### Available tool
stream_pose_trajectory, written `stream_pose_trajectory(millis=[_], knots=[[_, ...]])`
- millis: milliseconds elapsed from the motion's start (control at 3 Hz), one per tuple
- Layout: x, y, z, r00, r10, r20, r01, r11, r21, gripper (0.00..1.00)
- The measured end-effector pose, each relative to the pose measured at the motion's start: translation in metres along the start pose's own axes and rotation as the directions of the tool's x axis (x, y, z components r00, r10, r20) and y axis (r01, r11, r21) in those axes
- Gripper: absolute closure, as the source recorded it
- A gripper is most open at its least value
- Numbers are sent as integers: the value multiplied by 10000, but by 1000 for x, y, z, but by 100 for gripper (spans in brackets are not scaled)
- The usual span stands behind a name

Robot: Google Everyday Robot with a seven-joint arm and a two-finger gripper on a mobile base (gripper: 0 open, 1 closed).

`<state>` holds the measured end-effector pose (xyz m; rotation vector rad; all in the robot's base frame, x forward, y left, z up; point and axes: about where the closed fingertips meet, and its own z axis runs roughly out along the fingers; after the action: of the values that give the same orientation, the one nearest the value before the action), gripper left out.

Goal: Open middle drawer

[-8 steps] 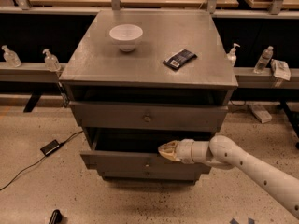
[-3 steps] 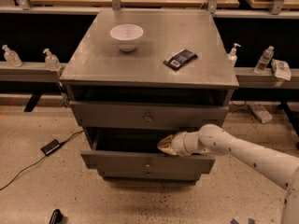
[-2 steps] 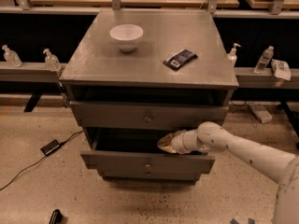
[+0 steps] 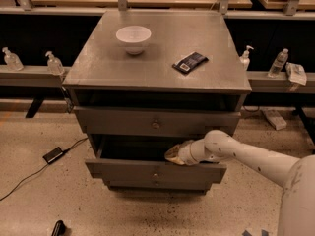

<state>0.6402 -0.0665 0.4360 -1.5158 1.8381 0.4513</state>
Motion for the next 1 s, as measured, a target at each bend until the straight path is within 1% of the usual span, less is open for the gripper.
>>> stream_pose_trajectory(millis=[333,1000], knots=[[2,7,2,9999,25,-112,-27,9999,-148,100],[-1,6,-2,9999,29,-110,-30,9999,-148,100]])
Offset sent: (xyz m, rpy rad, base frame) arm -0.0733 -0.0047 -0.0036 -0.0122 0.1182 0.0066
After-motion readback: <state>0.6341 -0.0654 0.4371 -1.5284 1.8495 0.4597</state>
